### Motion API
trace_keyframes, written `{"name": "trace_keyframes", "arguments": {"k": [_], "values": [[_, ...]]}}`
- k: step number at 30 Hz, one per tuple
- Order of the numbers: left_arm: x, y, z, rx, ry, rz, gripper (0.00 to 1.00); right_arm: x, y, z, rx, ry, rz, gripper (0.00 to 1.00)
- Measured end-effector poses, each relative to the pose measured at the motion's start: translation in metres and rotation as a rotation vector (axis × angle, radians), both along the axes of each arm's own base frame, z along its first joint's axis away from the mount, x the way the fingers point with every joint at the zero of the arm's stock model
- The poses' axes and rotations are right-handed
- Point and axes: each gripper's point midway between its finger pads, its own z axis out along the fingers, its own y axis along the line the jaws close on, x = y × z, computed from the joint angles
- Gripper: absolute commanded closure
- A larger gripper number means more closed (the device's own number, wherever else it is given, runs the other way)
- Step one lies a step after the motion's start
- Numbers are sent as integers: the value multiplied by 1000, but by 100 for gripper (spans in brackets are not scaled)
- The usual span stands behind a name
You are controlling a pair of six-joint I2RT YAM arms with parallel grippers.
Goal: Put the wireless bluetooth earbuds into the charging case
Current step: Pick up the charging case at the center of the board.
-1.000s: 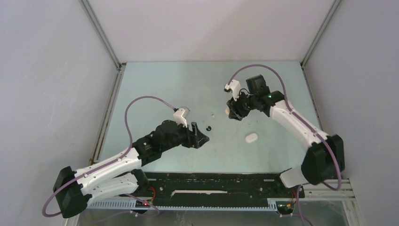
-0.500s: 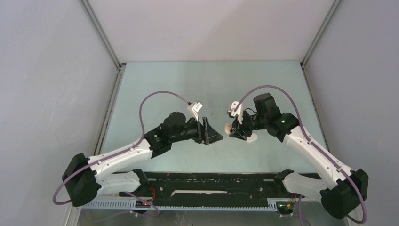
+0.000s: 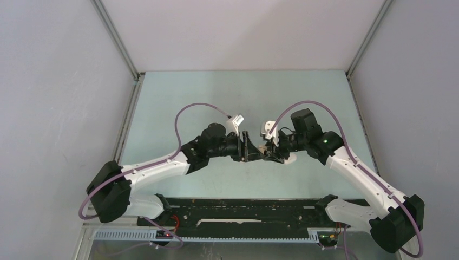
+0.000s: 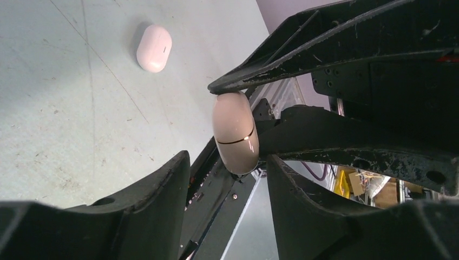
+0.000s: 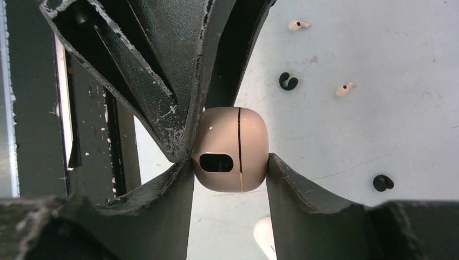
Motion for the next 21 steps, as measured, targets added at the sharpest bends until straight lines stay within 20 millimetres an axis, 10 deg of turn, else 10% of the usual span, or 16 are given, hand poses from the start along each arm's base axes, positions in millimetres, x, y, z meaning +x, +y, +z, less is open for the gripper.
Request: {"name": "trace_keyframes", "arguments": {"k": [21], "values": [[23,-4,6,-27,41,34,47,-3,2,-8,-28,-9,26,64]]}}
